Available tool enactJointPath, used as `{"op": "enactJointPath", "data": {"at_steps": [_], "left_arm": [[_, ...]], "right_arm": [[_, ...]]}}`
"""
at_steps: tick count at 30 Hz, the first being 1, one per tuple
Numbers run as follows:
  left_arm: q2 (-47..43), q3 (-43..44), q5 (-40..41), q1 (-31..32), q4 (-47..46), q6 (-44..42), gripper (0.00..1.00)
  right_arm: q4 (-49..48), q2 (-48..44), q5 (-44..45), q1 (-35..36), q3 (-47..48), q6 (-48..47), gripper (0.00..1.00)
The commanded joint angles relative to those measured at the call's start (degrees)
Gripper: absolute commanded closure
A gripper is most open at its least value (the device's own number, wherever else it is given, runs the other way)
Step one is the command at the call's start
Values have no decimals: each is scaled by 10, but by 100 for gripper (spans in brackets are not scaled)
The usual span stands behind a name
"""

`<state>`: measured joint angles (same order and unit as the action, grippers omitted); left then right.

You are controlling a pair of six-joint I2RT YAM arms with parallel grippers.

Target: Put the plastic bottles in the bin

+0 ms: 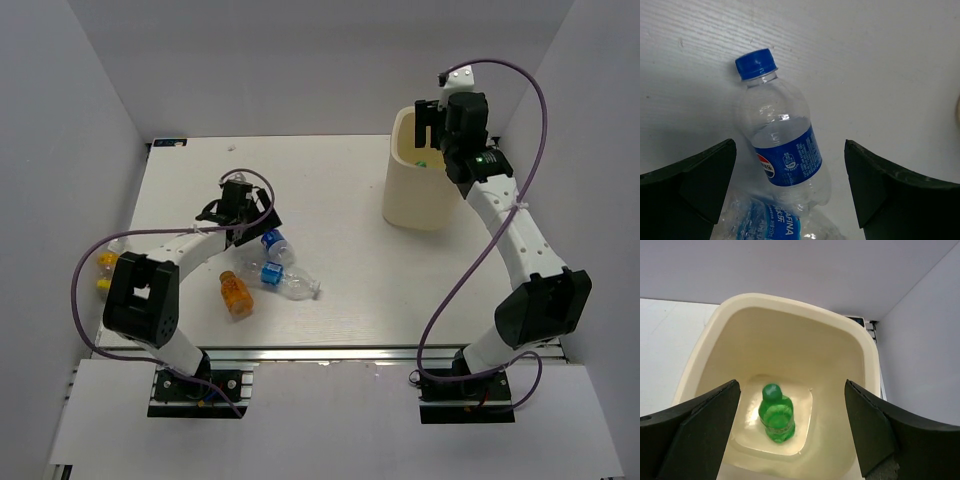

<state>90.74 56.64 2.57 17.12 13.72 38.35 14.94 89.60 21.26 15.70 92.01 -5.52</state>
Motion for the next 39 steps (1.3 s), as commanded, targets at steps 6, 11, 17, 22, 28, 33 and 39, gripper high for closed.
{"op": "enactJointPath", "data": {"at_steps": [6,11,17,22,28,33,39], "left_arm": [[41,40,43,34,33,-1,2],[81,67,81,43,29,1,5],[127,102,102,43,32,8,35],[117,125,102,44,13,8,70],[81,163,80,60,-18,23,75],[23,167,96,88,-57,46,75],[-46,121,110,124,-118,81,75]], "right_arm": [[-40,-86,-75,-3,-33,-15,10],[-64,-167,-218,-2,-113,-16,11],[-80,-248,-417,-2,-197,-26,11],[-67,-281,-524,10,-248,-57,11],[-65,-258,-552,74,-273,-71,11],[-129,-163,-546,155,-261,-10,11],[-268,-59,-490,174,-243,143,11]]}}
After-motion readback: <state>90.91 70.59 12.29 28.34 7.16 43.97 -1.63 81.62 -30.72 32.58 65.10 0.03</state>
